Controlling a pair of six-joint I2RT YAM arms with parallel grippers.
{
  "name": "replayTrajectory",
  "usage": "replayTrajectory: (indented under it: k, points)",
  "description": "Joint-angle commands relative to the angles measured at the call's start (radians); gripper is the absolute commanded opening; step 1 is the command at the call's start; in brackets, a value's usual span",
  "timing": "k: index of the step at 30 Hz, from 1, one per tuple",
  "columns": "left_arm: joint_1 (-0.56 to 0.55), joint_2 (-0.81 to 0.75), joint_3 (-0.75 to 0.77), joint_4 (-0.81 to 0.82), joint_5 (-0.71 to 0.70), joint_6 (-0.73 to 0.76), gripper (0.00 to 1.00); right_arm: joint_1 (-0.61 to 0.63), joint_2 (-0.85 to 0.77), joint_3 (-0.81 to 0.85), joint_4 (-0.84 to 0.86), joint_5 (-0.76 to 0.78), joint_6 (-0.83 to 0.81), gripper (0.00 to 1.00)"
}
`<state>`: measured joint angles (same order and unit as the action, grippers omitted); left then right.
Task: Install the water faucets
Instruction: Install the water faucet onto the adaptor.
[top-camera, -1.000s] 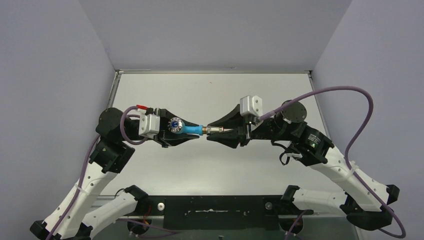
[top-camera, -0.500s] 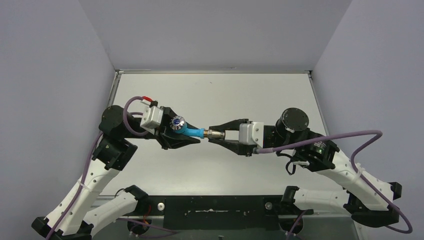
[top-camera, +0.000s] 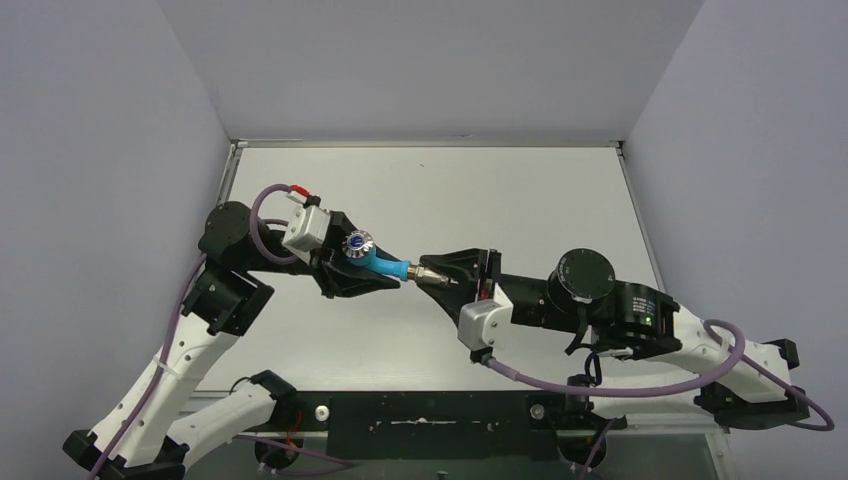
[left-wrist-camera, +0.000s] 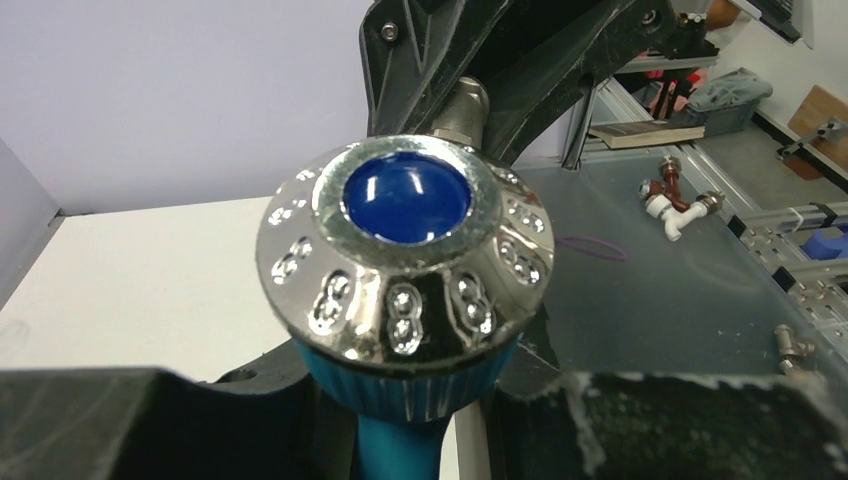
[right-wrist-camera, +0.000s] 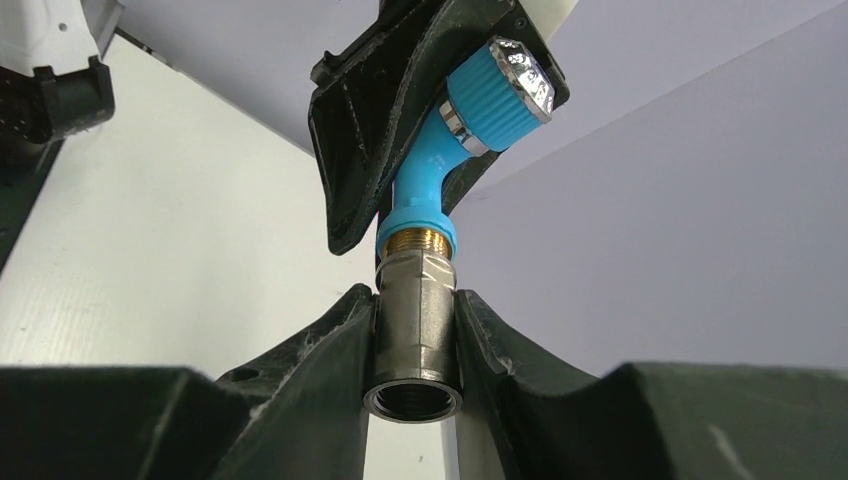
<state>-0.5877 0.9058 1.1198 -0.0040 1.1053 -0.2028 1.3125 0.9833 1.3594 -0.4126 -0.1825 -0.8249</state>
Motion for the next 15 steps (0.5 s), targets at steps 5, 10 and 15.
replayTrajectory:
  k: [5,10,15]
  points:
    - [-0.015,0.034,0.084,-0.059,-0.020,-0.020,0.00,0.138,0.037,-0.055,0.026,0.297,-0.279,0.00]
    - [-0.015,0.050,0.115,-0.117,-0.013,-0.002,0.00,0.196,0.036,-0.087,0.030,0.418,-0.403,0.00]
    - [-0.014,0.052,0.130,-0.163,-0.035,0.008,0.00,0.235,0.029,-0.122,0.080,0.553,-0.495,0.00]
